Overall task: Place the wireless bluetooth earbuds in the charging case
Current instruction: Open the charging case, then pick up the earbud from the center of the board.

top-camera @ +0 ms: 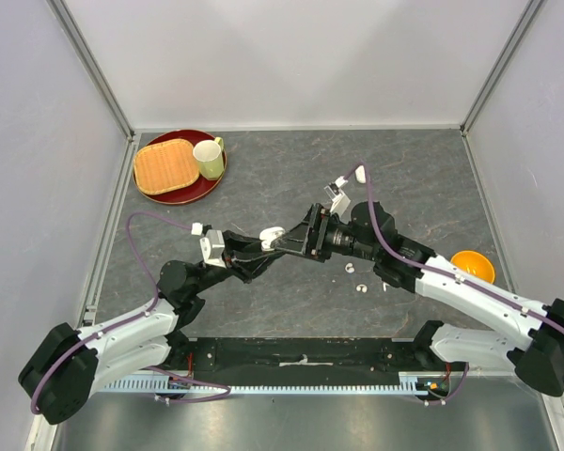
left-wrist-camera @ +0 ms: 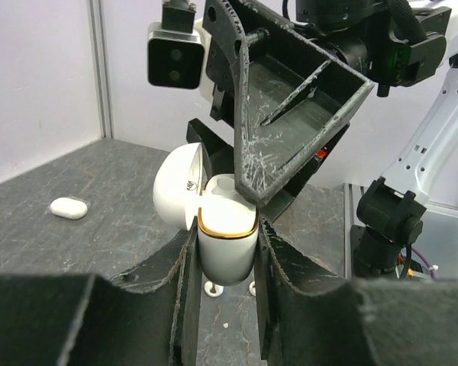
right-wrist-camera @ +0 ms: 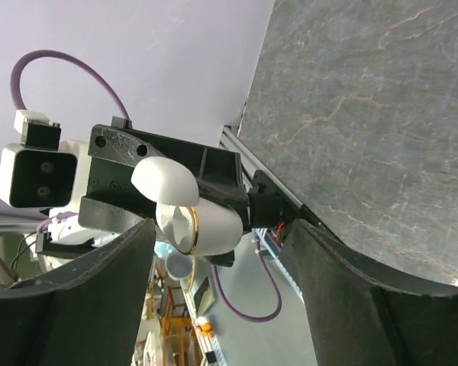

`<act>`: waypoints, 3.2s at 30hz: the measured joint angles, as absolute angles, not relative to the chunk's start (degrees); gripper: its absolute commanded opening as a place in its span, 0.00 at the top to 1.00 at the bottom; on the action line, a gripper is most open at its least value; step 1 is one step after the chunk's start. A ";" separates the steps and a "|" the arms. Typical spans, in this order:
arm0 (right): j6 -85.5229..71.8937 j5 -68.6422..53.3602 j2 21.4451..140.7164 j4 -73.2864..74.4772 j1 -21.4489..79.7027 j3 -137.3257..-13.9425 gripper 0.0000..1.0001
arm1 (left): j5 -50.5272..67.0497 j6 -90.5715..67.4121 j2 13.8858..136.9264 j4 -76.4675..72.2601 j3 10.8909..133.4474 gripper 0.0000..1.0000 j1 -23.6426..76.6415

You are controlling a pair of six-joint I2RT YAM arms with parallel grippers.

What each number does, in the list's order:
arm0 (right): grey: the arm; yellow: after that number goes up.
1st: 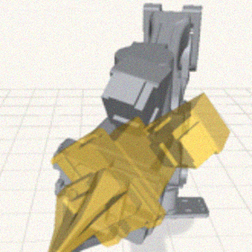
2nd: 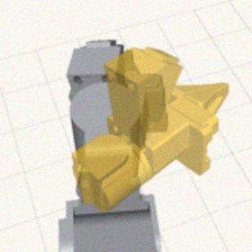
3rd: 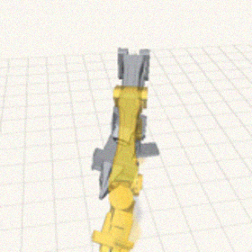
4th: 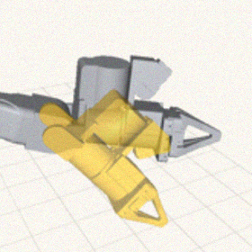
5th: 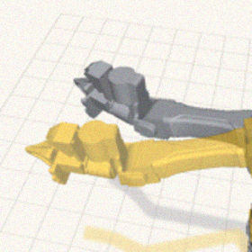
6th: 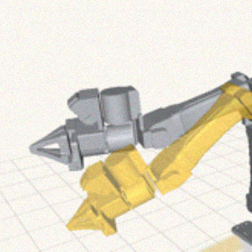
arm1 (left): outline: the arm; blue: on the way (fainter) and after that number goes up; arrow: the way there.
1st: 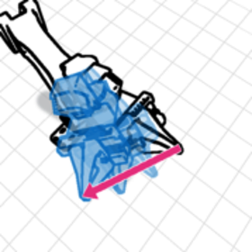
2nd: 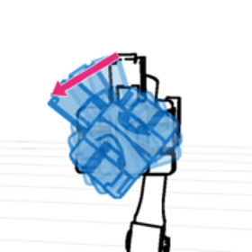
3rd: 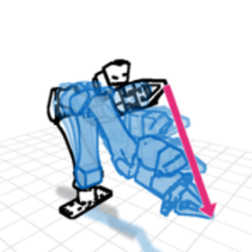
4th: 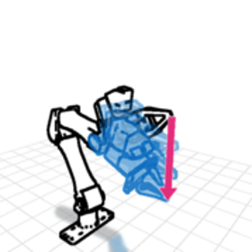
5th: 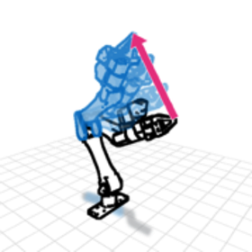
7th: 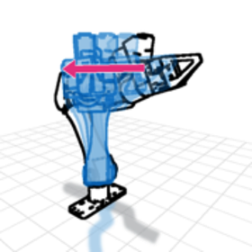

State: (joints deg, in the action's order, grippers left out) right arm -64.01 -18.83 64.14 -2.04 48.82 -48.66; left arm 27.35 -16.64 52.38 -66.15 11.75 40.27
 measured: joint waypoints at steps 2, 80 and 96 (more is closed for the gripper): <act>-63.40 -17.08 62.98 -0.99 48.82 -48.45 0.18 | 26.96 -16.64 52.29 -66.13 11.75 0.98 40.27; -54.52 14.37 58.39 42.39 23.35 -35.99 0.22 | 22.70 -15.46 33.15 -48.31 6.13 0.98 40.27; -50.43 13.98 64.03 40.75 22.11 -35.99 0.34 | 22.72 -15.46 34.74 -48.34 6.13 0.98 40.27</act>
State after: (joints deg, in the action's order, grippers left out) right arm -50.43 13.98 64.03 40.75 22.11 -35.99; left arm 22.72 -15.46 34.74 -48.34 6.13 40.27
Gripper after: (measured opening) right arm 0.697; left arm 0.352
